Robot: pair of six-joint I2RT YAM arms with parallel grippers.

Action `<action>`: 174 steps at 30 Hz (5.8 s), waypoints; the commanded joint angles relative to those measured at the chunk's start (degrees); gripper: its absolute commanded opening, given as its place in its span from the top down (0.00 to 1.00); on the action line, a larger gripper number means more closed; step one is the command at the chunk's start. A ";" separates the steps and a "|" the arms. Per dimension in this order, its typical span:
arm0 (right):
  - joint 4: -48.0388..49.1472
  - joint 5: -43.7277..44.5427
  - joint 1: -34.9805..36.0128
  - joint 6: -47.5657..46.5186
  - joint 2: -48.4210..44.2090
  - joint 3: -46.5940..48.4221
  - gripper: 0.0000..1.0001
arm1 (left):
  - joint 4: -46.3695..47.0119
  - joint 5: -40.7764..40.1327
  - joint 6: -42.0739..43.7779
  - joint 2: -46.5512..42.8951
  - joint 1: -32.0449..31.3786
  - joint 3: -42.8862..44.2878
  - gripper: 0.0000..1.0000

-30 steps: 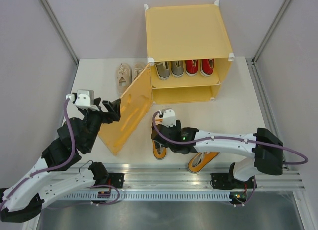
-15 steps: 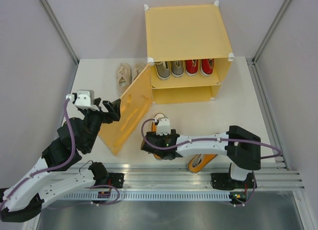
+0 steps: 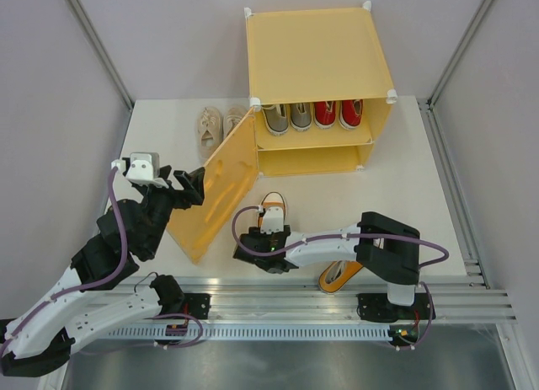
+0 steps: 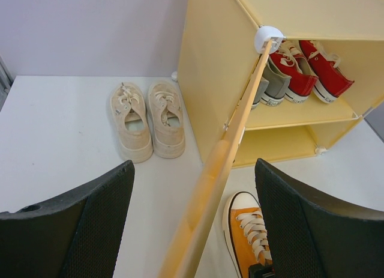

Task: Place and organize the shoes in the shoe cabinet

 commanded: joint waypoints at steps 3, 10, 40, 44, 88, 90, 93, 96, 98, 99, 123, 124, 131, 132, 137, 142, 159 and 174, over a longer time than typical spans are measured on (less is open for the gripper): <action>2.49 1.61 0.04 2.63 -0.09 -2.93 0.47 | 2.37 -0.07 2.00 -0.12 0.19 -0.13 0.16; 4.86 5.21 -1.10 2.46 -8.18 -11.54 0.91 | 2.37 0.02 1.92 0.05 0.19 -0.13 0.16; 40.46 -6.29 -24.12 -40.95 -14.70 -15.70 0.99 | 2.99 -2.61 2.88 0.58 0.10 -0.83 0.16; 41.77 -8.23 -26.94 -43.07 -8.30 -9.29 0.99 | 3.16 -2.96 3.06 0.58 0.19 -0.92 0.16; 58.30 -7.18 -24.67 -43.69 -9.08 -21.22 0.02 | 3.52 -3.32 4.03 3.48 0.19 -1.27 0.14; 58.74 -6.04 -24.66 -43.16 -8.02 -20.96 0.02 | 3.51 -3.40 4.03 3.48 0.19 -1.36 0.14; 58.66 -3.76 -24.66 -43.25 -6.35 -20.43 0.03 | 3.43 -3.49 4.03 3.48 0.19 -1.36 0.14; 58.30 -1.82 -24.49 -42.81 -5.29 -19.99 0.04 | 3.52 -3.40 4.11 3.57 0.19 -1.45 0.14; 58.65 -1.46 -24.48 -42.89 -4.41 -19.73 0.04 | 3.60 -3.32 4.20 3.66 0.19 -1.36 0.14; 58.83 -1.46 -24.57 -43.33 -4.06 -19.29 0.05 | 3.52 -3.23 4.20 3.66 0.10 -1.36 0.14; 63.40 -4.62 -29.14 -45.62 -0.63 -14.72 0.84 | 5.36 -2.09 8.42 3.39 0.45 -2.32 0.15; 64.10 -4.28 -29.40 -45.79 -0.46 -14.46 0.85 | 5.36 -2.00 8.33 3.66 0.54 -2.32 0.15; 67.79 -4.62 -32.13 -46.41 2.35 -10.42 0.98 | 5.27 -1.03 8.24 5.24 0.54 -2.32 0.16; 68.23 -5.06 -32.31 -46.50 3.32 -9.89 0.99 | 5.36 -0.94 8.24 5.33 0.54 -2.32 0.16; 69.46 -7.52 -33.45 -46.67 6.40 -5.24 0.99 | 5.36 -0.77 8.33 6.21 0.71 -2.32 0.16; 69.64 -9.72 -34.41 -47.73 9.82 -1.19 0.99 | 5.19 -0.24 8.33 6.38 0.80 -2.24 0.16; 69.02 -12.81 -34.77 -48.27 13.70 2.78 0.80 | 4.57 1.87 7.63 5.86 0.80 -1.62 0.16; 89.21 -5.33 -36.08 -18.94 10.71 -13.57 0.67 | 4.31 2.75 7.19 5.50 0.89 -1.53 0.16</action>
